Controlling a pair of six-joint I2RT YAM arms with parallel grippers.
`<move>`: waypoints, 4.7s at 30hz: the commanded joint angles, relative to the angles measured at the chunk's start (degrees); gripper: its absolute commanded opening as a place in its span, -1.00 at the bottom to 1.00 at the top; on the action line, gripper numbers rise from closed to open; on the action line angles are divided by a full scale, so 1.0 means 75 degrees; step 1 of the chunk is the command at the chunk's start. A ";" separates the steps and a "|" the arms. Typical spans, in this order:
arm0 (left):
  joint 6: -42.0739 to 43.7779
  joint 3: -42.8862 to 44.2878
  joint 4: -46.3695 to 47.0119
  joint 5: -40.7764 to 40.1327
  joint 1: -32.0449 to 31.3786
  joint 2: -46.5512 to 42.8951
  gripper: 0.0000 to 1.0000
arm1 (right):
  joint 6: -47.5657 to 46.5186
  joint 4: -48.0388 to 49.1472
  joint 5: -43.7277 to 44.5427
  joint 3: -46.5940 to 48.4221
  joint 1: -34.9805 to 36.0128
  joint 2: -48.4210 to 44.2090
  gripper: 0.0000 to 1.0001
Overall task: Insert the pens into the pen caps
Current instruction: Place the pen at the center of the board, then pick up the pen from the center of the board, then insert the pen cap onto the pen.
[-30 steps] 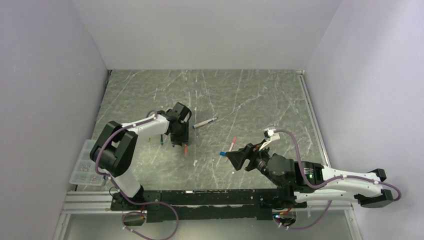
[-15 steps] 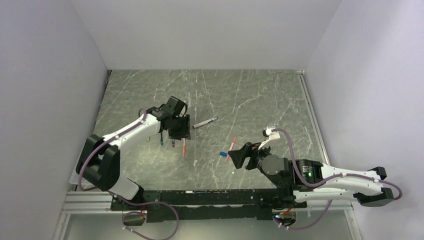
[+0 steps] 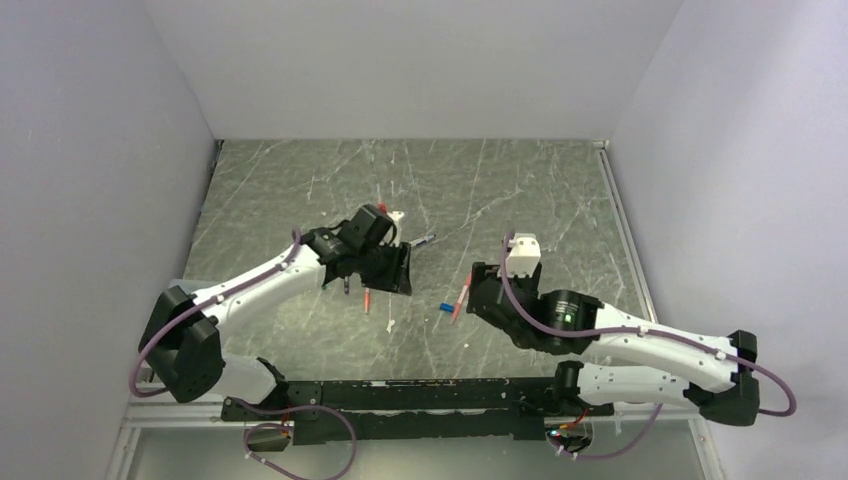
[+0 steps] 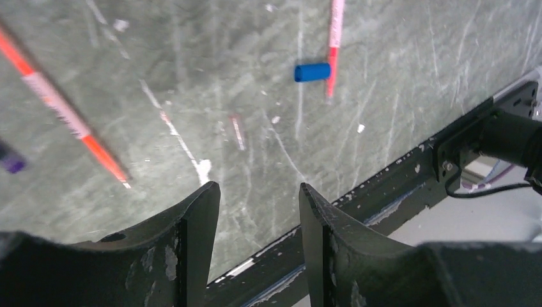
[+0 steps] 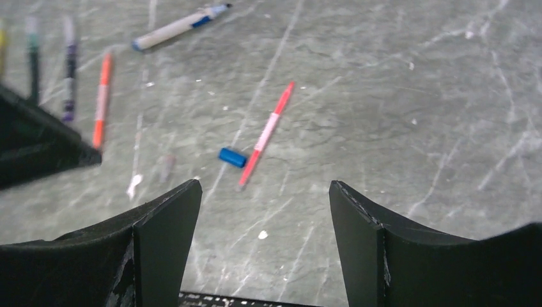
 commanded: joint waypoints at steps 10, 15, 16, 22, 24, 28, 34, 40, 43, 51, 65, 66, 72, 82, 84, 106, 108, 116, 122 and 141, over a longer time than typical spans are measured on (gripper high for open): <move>-0.0342 0.2047 0.0563 -0.1125 -0.1404 0.2907 0.06 | 0.0553 -0.0497 -0.0911 -0.0538 -0.1718 -0.0148 0.57; -0.0207 0.3084 0.0425 -0.1243 -0.1533 0.4097 0.03 | 0.0664 -0.0477 -0.1034 -0.0896 -0.1760 -0.1160 0.58; -0.0174 0.3271 0.0351 -0.1297 -0.1556 0.4382 0.03 | 0.0676 -0.0464 -0.1062 -0.0960 -0.1760 -0.1370 0.58; -0.0019 0.4353 -0.0123 -0.1606 -0.1858 0.5322 0.01 | 0.0665 -0.0384 -0.1299 -0.1128 -0.1772 -0.2291 0.58; -0.0003 0.4535 -0.0250 -0.1802 -0.1991 0.5512 0.01 | 0.0622 -0.0314 -0.1375 -0.1131 -0.1772 -0.2485 0.58; -0.0025 0.4741 -0.0505 -0.2115 -0.2149 0.5793 0.01 | 0.0557 -0.0287 -0.1430 -0.1082 -0.1772 -0.2645 0.58; -0.0020 0.5004 -0.0849 -0.2532 -0.2401 0.6027 -0.05 | 0.0538 -0.0192 -0.1541 -0.1156 -0.1772 -0.2615 0.57; -0.0171 0.5114 -0.1078 -0.2864 -0.2682 0.6308 -0.17 | 0.0550 -0.0031 -0.1638 -0.1271 -0.1772 -0.2653 0.55; -0.0299 0.5052 -0.1068 -0.2934 -0.2805 0.6444 -0.28 | 0.0562 -0.0011 -0.1696 -0.1292 -0.1773 -0.2653 0.54; -0.0517 0.4775 -0.0837 -0.2869 -0.2985 0.6610 -0.63 | 0.0615 -0.0042 -0.1794 -0.1223 -0.1772 -0.2696 0.53; -0.0079 0.4213 0.0129 -0.2934 -0.3229 0.5764 -1.00 | 0.0608 -0.0508 -0.1856 -0.0472 -0.1772 -0.3153 0.51; -0.0028 0.4155 0.0225 -0.2901 -0.3256 0.5625 -1.00 | 0.0563 -0.0541 -0.1845 -0.0359 -0.1772 -0.3240 0.51; 0.0124 0.3719 0.0751 -0.2594 -0.3300 0.4649 -1.00 | -0.0026 -0.0582 -0.1843 0.0330 -0.1772 -0.3705 0.52; 0.0009 0.2679 0.0635 -0.2806 -0.3324 0.2474 -1.00 | -0.0242 -0.0563 -0.1971 0.0782 -0.1772 -0.3859 0.51; -0.0064 0.2410 0.0335 -0.3131 -0.3324 0.1881 -1.00 | -0.0224 -0.0421 -0.2051 0.0690 -0.1772 -0.3751 0.51; -0.0527 0.0144 -0.2129 -0.4766 -0.3313 -0.3664 -1.00 | -0.0332 0.3494 -0.4732 -0.0720 -0.1369 0.1379 0.05; -0.0495 0.0009 -0.2115 -0.4700 -0.3312 -0.3937 -1.00 | -0.0362 0.3434 -0.4456 -0.0303 -0.1057 0.2085 0.05; -0.0396 -0.0354 -0.2072 -0.4582 -0.3312 -0.4477 -1.00 | -0.0540 0.3700 -0.4237 0.0868 -0.0647 0.4169 -0.29; -0.0320 -0.0485 -0.2176 -0.4585 -0.3312 -0.4677 -1.00 | -0.0592 0.4001 -0.4494 0.1405 -0.0647 0.5224 -1.00; -0.0246 -0.0605 -0.1961 -0.4645 -0.3312 -0.4587 -1.00 | -0.0843 0.4360 -0.4715 0.1400 -0.1008 0.6662 -1.00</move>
